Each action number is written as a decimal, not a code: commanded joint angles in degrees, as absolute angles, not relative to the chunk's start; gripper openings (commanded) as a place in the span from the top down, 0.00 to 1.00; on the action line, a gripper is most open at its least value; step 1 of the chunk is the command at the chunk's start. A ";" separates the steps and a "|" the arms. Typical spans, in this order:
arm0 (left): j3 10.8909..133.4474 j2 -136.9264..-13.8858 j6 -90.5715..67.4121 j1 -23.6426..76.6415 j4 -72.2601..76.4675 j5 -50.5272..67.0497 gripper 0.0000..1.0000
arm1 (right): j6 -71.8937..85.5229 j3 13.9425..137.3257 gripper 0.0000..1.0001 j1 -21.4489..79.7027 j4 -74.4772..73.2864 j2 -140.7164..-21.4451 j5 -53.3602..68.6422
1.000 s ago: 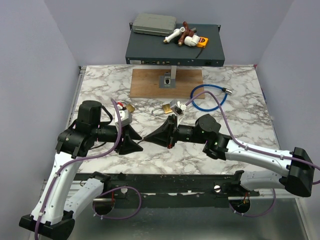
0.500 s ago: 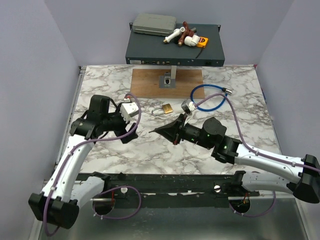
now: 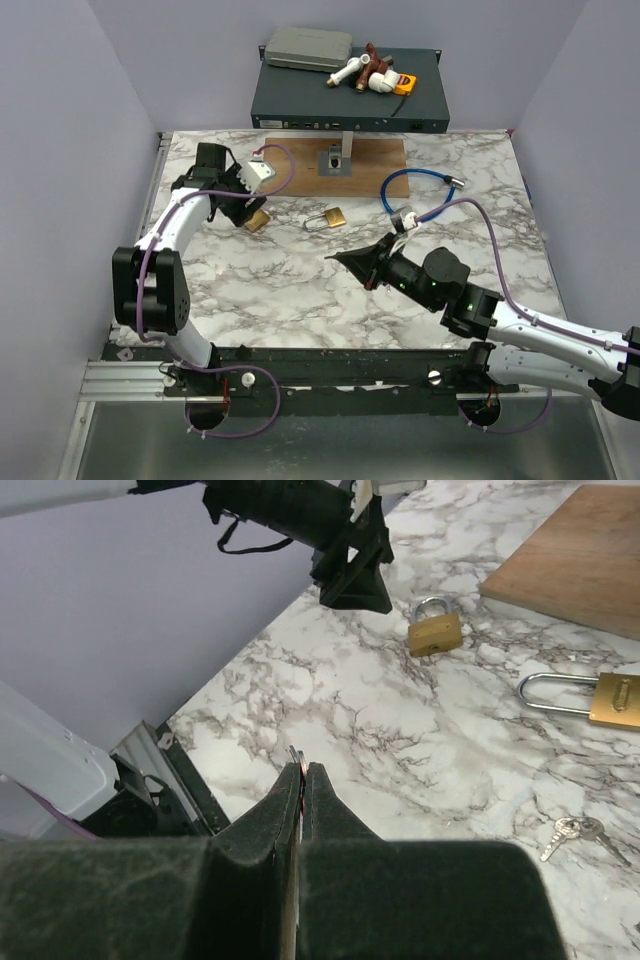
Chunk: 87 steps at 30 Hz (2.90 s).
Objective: Unlock with the key
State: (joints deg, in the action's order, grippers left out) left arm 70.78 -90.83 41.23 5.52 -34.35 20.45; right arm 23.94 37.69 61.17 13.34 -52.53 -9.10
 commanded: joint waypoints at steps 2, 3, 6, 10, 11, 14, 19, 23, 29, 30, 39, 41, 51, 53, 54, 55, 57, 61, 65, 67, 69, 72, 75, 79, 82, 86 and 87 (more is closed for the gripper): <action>75.35 -98.26 43.69 5.09 -26.85 13.24 0.38 | 23.41 36.40 0.99 61.32 12.25 -50.62 -14.96; 74.82 -99.20 44.22 5.10 -25.17 12.15 0.42 | 23.30 36.39 0.99 61.30 12.22 -50.54 -15.40; 72.65 -101.46 46.90 5.34 -19.37 8.31 0.56 | 22.78 36.71 0.99 61.27 12.23 -50.43 -16.27; 70.20 -103.71 49.85 5.71 -12.85 4.63 0.68 | 22.33 37.09 0.99 61.28 12.23 -50.12 -17.12; 69.86 -104.04 50.41 5.97 -11.56 4.09 0.70 | 22.20 37.12 0.99 61.31 12.38 -50.08 -17.20; 66.94 -104.03 53.28 7.23 -6.64 1.70 0.71 | 21.98 37.12 0.99 61.29 12.54 -50.12 -17.43; 59.96 -104.08 62.79 9.85 1.59 -1.88 0.66 | 22.14 36.66 0.99 61.30 13.09 -50.45 -17.45; 57.76 -104.28 65.97 10.83 2.26 -1.11 0.62 | 22.67 36.07 0.99 61.32 13.25 -50.25 -17.26; 57.07 -104.54 68.92 11.57 0.23 0.70 0.59 | 23.20 35.55 0.99 61.32 13.21 -49.30 -16.96; 56.48 -103.84 69.71 11.88 0.09 2.13 0.59 | 23.25 35.51 0.99 61.29 12.98 -49.23 -17.08; 46.92 -98.95 76.80 15.84 2.10 1.85 0.57 | 23.91 34.53 0.99 61.31 11.79 -47.51 -17.76; 46.19 -98.08 78.22 16.32 2.17 1.18 0.57 | 24.23 34.21 0.99 61.31 11.67 -47.17 -17.76; 54.92 -97.37 71.20 17.37 -15.09 2.03 0.56 | 25.34 33.58 0.99 61.34 10.30 -45.86 -18.05; 59.69 -97.61 66.32 17.31 -21.59 3.99 0.55 | 25.31 33.57 0.99 61.28 9.82 -45.62 -18.17; 60.63 -97.53 64.81 17.32 -22.98 4.90 0.53 | 25.22 33.66 0.99 61.30 9.47 -45.46 -18.26; 61.29 -97.26 63.78 17.52 -24.46 5.79 0.51 | 25.16 33.79 0.99 61.23 9.23 -45.45 -18.21; 61.40 -96.63 62.55 18.36 -26.05 7.75 0.48 | 24.91 34.14 0.99 61.23 8.53 -45.40 -18.27; 60.14 -96.11 61.16 21.75 -26.84 5.04 0.45 | 25.02 34.24 0.99 61.21 7.78 -44.57 -18.49; 69.36 -98.94 46.42 20.91 -35.12 6.36 0.45 | 25.13 34.08 0.99 61.25 6.86 -43.13 -19.07; 72.00 -99.95 41.67 20.40 -37.54 5.74 0.45 | 25.20 33.75 0.99 61.27 6.68 -42.43 -19.21; 71.86 -99.95 39.04 20.30 -36.84 4.34 0.44 | 25.12 33.58 0.99 61.27 6.45 -42.13 -19.30; 72.22 -100.65 35.10 20.30 -36.29 2.52 0.44 | 25.01 33.67 0.99 61.23 6.41 -42.13 -19.16; 73.55 -101.93 31.91 20.30 -38.28 2.37 0.44 | 24.97 33.77 0.99 61.23 6.42 -41.93 -19.22; 75.45 -103.90 27.26 20.21 -41.76 2.51 0.44 | 24.81 33.77 0.99 61.21 5.97 -41.28 -19.57; 75.02 -105.02 25.65 20.21 -41.40 0.53 0.44 | 24.86 33.67 0.99 61.28 5.97 -40.96 -19.77; 76.88 -107.29 23.96 19.78 -42.89 -3.15 0.44 | 24.61 33.94 0.99 61.26 6.05 -41.43 -19.52; 76.99 -107.47 23.76 19.78 -42.66 -3.78 0.43 | 24.51 33.95 0.99 61.28 6.14 -41.54 -19.43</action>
State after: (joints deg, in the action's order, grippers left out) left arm 74.67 -105.45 27.55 20.23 -40.45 0.67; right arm 24.64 34.17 61.17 6.74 -41.65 -18.20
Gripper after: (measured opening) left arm 0.562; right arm 0.012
